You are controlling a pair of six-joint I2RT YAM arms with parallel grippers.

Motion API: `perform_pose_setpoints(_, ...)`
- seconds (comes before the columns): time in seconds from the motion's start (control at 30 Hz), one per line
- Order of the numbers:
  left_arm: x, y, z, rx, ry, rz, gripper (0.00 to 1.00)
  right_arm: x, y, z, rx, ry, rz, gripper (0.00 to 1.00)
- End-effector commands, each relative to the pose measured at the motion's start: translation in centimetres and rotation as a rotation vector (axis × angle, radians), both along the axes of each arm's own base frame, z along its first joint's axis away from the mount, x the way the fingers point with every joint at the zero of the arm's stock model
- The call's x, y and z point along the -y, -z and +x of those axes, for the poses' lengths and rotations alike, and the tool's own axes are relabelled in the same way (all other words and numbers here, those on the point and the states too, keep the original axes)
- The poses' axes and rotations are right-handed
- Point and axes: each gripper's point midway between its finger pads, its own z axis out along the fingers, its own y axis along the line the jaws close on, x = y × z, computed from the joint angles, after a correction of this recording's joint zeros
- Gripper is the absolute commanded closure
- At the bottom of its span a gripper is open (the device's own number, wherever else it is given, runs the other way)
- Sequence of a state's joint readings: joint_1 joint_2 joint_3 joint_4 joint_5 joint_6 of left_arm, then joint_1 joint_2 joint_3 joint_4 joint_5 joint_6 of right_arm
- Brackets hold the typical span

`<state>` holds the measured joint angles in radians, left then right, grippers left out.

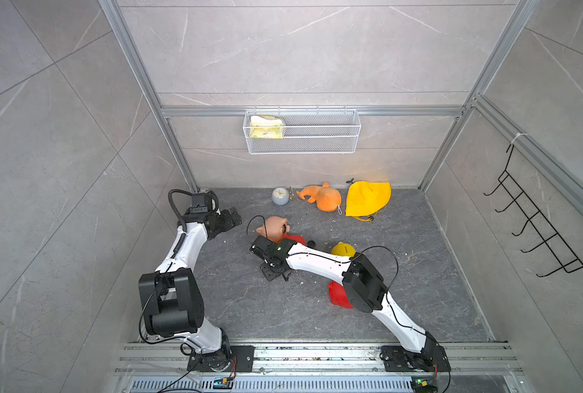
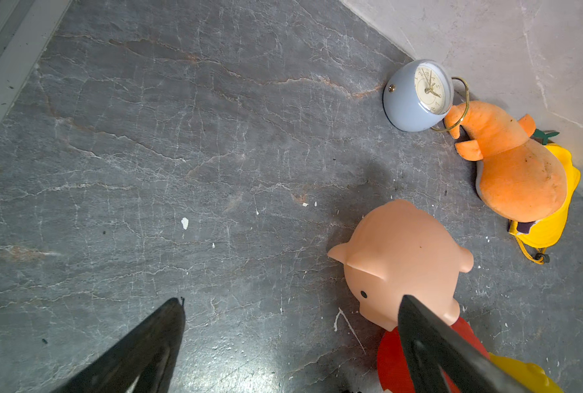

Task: Open piggy banks
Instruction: Move the lid to the center of the board.

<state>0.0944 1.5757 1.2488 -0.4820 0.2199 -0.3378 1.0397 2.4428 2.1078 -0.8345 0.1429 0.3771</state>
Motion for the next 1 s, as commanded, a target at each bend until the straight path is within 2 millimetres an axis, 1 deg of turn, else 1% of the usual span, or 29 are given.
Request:
perform_pose_setpoints(0.0, 0.5, -1.7, 0.2, 0.055, 0.009, -0.029, 0.01, 1.2, 1.3, -0.4, 0.010, 0.016, -0.086, 0.48)
perform_pose_setpoints(0.17, 0.5, -1.7, 0.2, 0.058, 0.009, -0.031, 0.01, 2.0, 1.5, -0.8, 0.030, 0.008, -0.124, 0.48)
perform_pose_setpoints(0.3, 0.6, -1.7, 0.3, 0.058, 0.015, -0.038, 0.00, 1.9, 1.9, -1.5, -0.004, 0.003, -0.108, 0.60)
perform_pose_setpoints(0.37, 0.6, -1.7, 0.3, 0.057, 0.014, -0.038, 0.00, 2.0, 2.2, -1.8, -0.015, 0.002, -0.107, 0.60)
perform_pose_setpoints(0.43, 0.6, -1.7, 0.2, 0.057, 0.015, -0.038, 0.01, 2.4, 2.5, -2.1, -0.024, 0.006, -0.115, 0.63)
perform_pose_setpoints(0.57, 0.6, -1.9, 0.2, 0.063, 0.015, -0.037, 0.01, 3.3, 2.2, -2.6, -0.030, 0.015, -0.116, 0.64)
perform_pose_setpoints(0.73, 0.7, -2.0, 0.2, 0.065, 0.018, -0.041, 0.00, 5.8, 1.5, -4.5, -0.054, 0.028, -0.102, 0.64)
perform_pose_setpoints(0.8, 0.8, -2.0, 0.2, 0.066, 0.020, -0.047, 0.01, 7.4, 1.4, -5.2, -0.058, 0.045, -0.106, 0.64)
perform_pose_setpoints(0.9, 0.9, -2.0, 0.2, 0.065, 0.020, -0.052, 0.01, 9.4, 1.5, -5.8, -0.060, 0.073, -0.119, 0.64)
perform_pose_setpoints(0.97, 1.0, -2.0, 0.2, 0.065, 0.024, -0.057, 0.01, 10.8, 1.9, -5.7, -0.065, 0.101, -0.128, 0.64)
